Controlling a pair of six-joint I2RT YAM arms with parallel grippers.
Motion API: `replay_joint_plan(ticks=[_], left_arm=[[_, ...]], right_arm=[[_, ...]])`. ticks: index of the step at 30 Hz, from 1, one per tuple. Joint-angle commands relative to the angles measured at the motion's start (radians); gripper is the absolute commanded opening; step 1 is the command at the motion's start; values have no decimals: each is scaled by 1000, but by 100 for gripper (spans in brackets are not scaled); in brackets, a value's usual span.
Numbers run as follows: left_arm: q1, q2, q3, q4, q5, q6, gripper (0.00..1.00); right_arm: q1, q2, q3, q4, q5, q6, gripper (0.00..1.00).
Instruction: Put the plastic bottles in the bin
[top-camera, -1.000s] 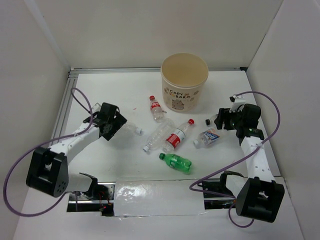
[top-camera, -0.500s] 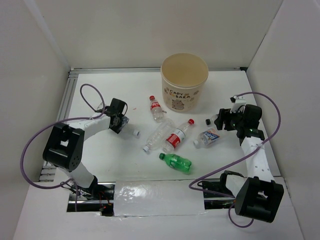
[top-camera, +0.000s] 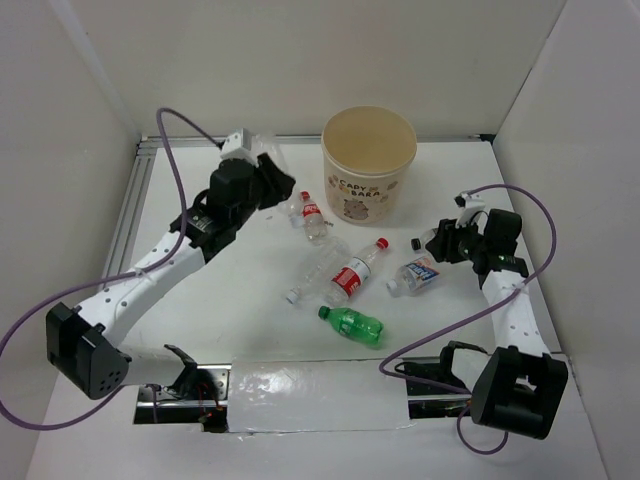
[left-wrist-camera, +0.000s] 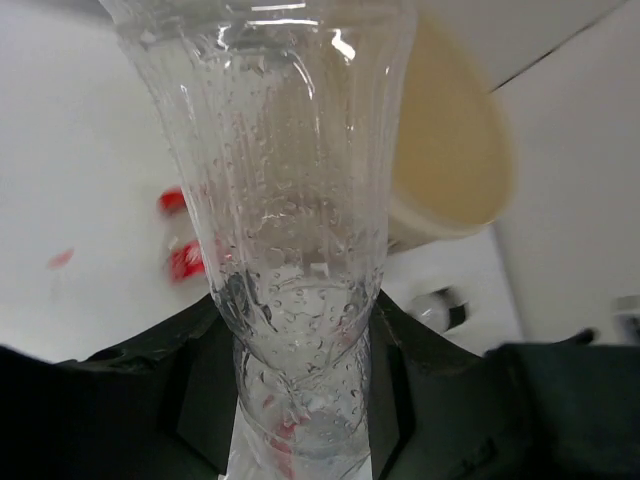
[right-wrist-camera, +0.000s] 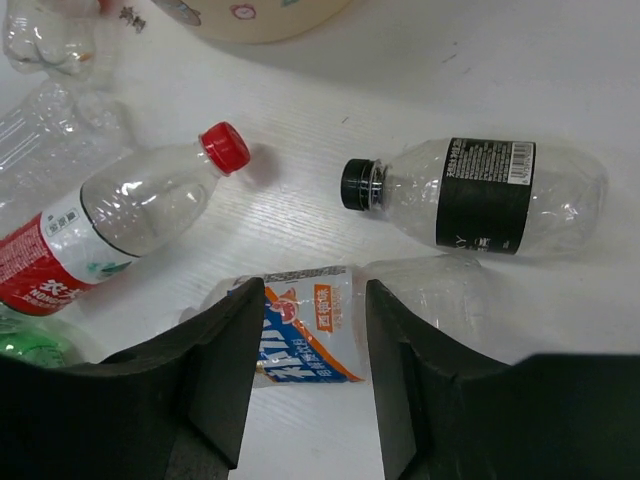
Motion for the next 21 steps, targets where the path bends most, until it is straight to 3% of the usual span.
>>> replay_joint_plan(ticks=[1,7,13,15,17,18,19,20,21], left_arm=[[-38,57,143,224,24,220,12],[-94,368,494,370,-18,303,16],[-163,650,820,504,-225,440,25],[-176,769,914,472,-276,473,35],[-187,837,1037,414,-305,486,54],[-187,886,1092,395,-305,495,81],[-187,900,1109,378,-296,495,93],[-187,901,1109,369,-296,495,100],[-187,901,1109,369,-276,495,100]], right_arm=[[-5,28,29,21,-5,41,56],[-5,91,78,10,6,115,63],[-14,101,88,1,7,124,63],[-26,101,77,10,17,153,65],[-41,101,77,21,26,182,70],[-64,114,77,21,26,224,75],[-77,126,86,21,26,245,75],[-89,143,95,21,26,264,75],[-100,185,108,21,26,282,76]])
